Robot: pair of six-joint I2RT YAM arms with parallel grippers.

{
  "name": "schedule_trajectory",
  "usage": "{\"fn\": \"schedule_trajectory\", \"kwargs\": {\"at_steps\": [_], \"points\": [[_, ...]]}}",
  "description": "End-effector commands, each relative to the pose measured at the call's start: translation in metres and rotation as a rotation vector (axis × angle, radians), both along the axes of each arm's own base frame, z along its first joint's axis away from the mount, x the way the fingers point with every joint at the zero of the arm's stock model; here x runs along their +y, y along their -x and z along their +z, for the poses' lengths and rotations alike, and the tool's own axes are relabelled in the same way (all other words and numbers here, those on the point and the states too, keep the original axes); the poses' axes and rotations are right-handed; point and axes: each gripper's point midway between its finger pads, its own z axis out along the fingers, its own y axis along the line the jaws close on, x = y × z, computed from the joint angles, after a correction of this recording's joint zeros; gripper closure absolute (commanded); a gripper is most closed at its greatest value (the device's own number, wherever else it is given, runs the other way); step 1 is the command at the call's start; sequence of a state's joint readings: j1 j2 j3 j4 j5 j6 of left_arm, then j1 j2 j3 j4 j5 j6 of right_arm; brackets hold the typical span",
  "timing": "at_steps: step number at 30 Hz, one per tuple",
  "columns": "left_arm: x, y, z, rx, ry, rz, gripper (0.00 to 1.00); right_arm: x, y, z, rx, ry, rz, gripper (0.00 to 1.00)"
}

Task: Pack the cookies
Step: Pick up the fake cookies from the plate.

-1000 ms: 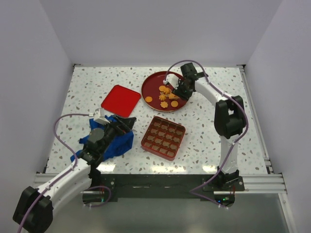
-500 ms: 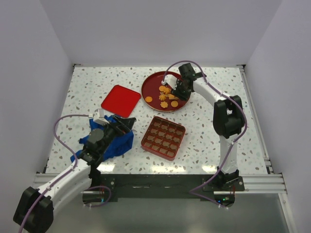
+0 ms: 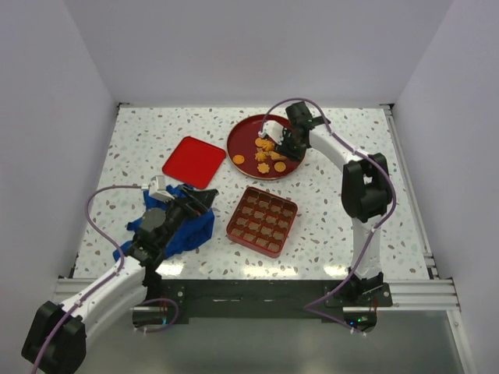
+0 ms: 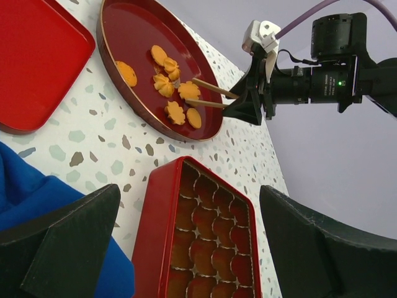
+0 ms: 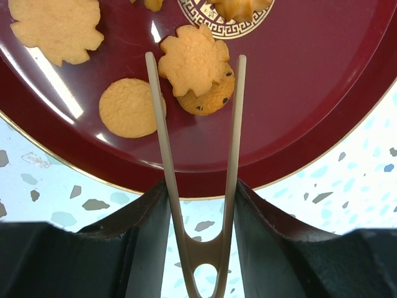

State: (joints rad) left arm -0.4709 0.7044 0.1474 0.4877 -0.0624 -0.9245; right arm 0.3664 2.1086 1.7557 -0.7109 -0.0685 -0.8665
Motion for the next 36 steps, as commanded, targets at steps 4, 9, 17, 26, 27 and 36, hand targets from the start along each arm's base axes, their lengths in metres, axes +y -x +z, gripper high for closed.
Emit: {"fn": "schedule_trajectory", "kwargs": {"at_steps": [4, 9, 17, 26, 27, 36], "points": [[0.002, -0.001, 0.011, -0.043, 0.031, 0.005, 0.00, 0.006, -0.003, 0.000, -0.019, 0.019, 0.037, 0.56], [0.002, -0.001, 0.011, -0.045, 0.032, 0.005, 0.00, 0.007, -0.001, 0.001, -0.014, 0.017, 0.037, 0.62], [0.003, -0.002, 0.012, -0.047, 0.035, 0.006, 0.00, 0.004, -0.002, -0.001, -0.015, 0.035, 0.028, 0.58], [0.003, -0.001, 0.012, -0.050, 0.040, 0.007, 0.00, 0.005, 0.005, -0.008, 0.018, 0.040, 0.032, 0.56], [0.003, -0.001, 0.012, -0.050, 0.040, 0.007, 0.00, 0.006, 0.006, -0.008, 0.020, 0.039, 0.036, 0.55], [0.004, 0.000, 0.011, -0.046, 0.046, 0.007, 0.00, 0.006, 0.007, -0.013, 0.007, 0.071, 0.045, 0.55]]}}
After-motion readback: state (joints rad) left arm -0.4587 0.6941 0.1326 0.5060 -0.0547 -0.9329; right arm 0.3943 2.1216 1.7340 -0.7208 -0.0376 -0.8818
